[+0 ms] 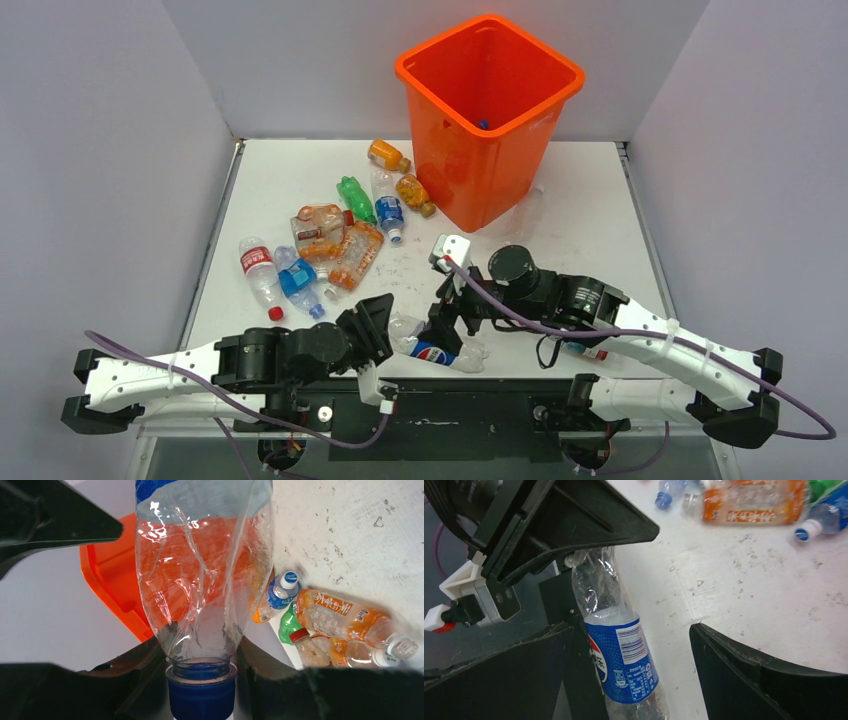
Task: Put the plastic bottles in the bin
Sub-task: Place the plastic bottle in the trash bin.
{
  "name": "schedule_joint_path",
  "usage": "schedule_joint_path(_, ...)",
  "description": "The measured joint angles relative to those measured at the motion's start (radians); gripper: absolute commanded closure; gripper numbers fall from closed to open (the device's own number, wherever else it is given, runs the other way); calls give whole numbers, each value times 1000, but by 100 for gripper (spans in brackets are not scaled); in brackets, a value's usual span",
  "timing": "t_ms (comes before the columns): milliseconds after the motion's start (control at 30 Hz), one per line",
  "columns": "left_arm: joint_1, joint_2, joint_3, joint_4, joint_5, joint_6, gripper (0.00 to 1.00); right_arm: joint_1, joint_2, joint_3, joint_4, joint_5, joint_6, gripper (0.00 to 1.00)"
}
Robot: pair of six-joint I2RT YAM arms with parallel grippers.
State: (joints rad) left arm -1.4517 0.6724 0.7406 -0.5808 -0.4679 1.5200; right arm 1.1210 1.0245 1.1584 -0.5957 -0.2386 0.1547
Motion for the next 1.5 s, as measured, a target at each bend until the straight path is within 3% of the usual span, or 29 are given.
schedule_joint_path(367,-19,7,13,2,-7,70,100,0,102,-103,11,-152,-13,10)
schedule_joint_path(500,-24,13,14,13,-5,71,100,0,114,-131,43,-187,-9,0)
schedule_joint_path(667,-28,23,14,47,3,68,98,0,141,-160,130,-234,11,41)
schedule_joint_path(733,-28,23,13,53,2,63,84,0,141,-175,155,-251,23,51)
schedule_joint_path(833,-26,18,3,54,-1,55,45,13,135,-193,179,-267,38,57)
schedule_joint_path(867,-26,14,-2,58,0,45,6,16,130,-198,183,-267,42,58)
schedule_joint_path(933,-27,3,-6,82,7,25,4,16,114,-205,191,-236,49,59)
schedule_joint_path(1033,-31,-24,-12,157,-3,-67,4,12,55,-210,206,-155,66,58)
schedule_joint_path(1133,-31,-44,-51,357,-101,-216,4,12,-64,-235,276,-39,83,57)
schedule_joint_path(1200,-31,-38,-63,499,-198,-320,4,12,-166,-282,374,42,97,57)
schedule_joint_path(1267,-10,-24,-27,509,-229,-505,4,12,-270,-358,517,124,113,57)
schedule_joint_path(1367,94,-16,63,455,-60,-808,4,12,-367,-470,729,225,128,57)
schedule_joint_path(1500,326,-19,129,470,317,-1152,4,12,-337,-547,981,310,143,57)
